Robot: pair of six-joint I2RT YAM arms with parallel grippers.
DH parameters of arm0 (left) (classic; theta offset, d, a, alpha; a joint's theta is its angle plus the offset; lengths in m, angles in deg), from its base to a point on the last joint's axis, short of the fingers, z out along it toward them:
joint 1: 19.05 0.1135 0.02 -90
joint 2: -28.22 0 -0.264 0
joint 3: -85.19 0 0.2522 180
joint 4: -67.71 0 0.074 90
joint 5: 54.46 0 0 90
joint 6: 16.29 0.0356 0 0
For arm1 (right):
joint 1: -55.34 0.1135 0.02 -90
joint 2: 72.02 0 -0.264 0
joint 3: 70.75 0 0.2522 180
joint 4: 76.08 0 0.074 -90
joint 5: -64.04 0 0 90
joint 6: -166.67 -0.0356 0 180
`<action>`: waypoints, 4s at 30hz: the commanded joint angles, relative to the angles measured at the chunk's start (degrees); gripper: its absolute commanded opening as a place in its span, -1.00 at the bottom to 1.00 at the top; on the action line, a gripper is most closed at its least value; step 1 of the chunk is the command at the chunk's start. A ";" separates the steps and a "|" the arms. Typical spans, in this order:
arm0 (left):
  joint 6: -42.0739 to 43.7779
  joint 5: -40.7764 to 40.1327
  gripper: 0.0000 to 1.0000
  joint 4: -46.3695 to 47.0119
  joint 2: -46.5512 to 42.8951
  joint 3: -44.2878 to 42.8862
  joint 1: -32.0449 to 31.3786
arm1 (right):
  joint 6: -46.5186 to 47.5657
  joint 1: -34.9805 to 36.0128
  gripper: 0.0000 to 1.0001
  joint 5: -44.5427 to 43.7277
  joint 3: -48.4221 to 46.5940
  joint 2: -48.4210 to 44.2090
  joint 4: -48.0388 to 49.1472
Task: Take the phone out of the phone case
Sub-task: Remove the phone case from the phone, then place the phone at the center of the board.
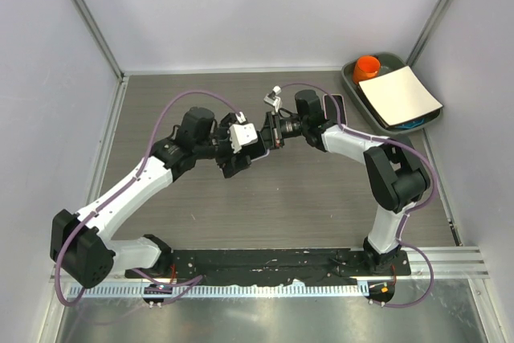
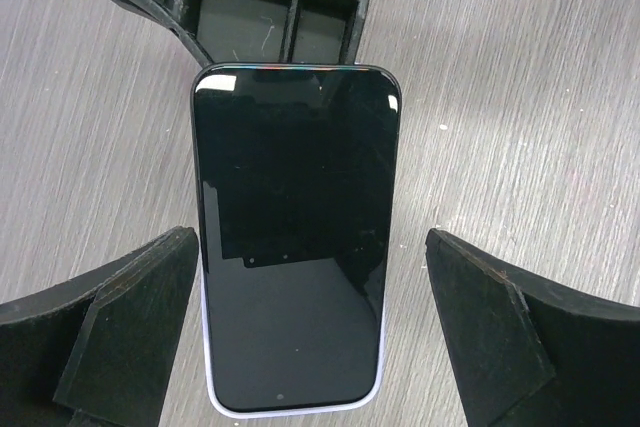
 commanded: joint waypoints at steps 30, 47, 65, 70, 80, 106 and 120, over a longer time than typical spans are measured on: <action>-2.36 -2.14 -0.89 4.85 0.50 2.12 -2.78 | 0.99 -0.28 -0.98 1.73 -3.28 -0.43 1.68; -23.72 5.60 -1.00 14.43 1.73 0.36 1.00 | 6.62 -2.04 -0.98 -1.78 -3.45 -1.48 -3.69; -29.27 3.93 -1.00 20.32 0.85 1.50 3.81 | 6.09 -5.90 -0.99 -6.53 -2.31 -3.06 -4.30; -29.89 1.04 -1.00 21.29 1.20 1.41 3.90 | 8.02 -6.17 -0.98 -8.99 -2.66 -3.24 -7.02; -27.35 -6.95 -1.00 21.38 2.60 0.54 3.81 | 16.63 -6.25 -0.98 -18.99 -4.95 -4.29 -17.04; 34.70 -12.86 -1.00 8.98 26.49 -10.10 8.29 | 22.27 -24.71 -0.99 -35.45 -5.13 -13.78 -22.94; 40.77 -15.67 -1.00 10.40 38.89 -17.30 10.05 | 20.51 -26.38 -0.99 -32.90 -1.96 -16.07 -18.73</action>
